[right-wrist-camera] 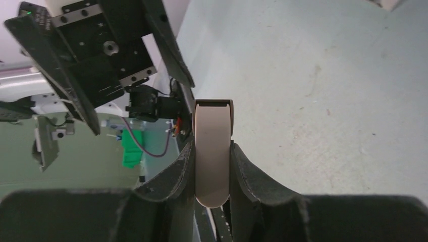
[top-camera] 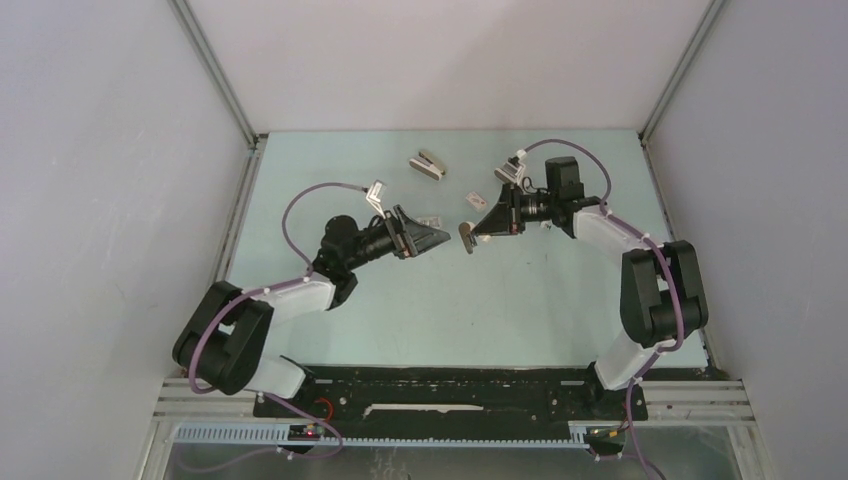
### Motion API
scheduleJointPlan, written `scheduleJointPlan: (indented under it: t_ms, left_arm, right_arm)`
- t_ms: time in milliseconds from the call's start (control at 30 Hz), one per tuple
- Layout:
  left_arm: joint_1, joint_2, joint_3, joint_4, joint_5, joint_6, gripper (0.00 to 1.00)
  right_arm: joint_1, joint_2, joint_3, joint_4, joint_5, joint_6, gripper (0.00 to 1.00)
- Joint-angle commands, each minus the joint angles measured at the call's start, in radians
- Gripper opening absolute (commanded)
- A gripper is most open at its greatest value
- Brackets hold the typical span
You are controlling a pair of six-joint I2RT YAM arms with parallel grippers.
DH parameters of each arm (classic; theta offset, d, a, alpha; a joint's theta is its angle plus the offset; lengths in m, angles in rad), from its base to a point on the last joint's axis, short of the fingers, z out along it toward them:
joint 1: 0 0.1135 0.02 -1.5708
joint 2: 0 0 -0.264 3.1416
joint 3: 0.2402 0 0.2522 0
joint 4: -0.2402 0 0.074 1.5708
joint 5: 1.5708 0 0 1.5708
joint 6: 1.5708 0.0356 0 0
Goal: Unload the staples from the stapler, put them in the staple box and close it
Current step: Pick up the stapler from the center of the board, then unload the staple at the center of the board.
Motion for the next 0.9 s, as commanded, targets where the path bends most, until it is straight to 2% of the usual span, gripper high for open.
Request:
scheduleJointPlan:
  t_ms: [0, 300, 633, 867]
  left_arm:
    - [-0.007, 0.022, -0.046, 0.22, 0.003, -0.113, 1.0]
    - [-0.019, 0.147, -0.057, 0.522, 0.003, -0.293, 1.0]
    - [-0.032, 0.235, -0.024, 0.535, 0.008, -0.331, 0.99]
    - [-0.037, 0.283, 0.025, 0.546, 0.032, -0.35, 0.89]
  right_arm:
    - [0.017, -0.066, -0.042, 0.215, -0.104, 0.166, 0.0]
    - [0.032, -0.066, -0.088, 0.365, -0.116, 0.322, 0.0]
    - [0.042, -0.04, -0.114, 0.505, -0.115, 0.485, 0.0]
    - [0.046, -0.015, -0.115, 0.618, -0.12, 0.615, 0.0]
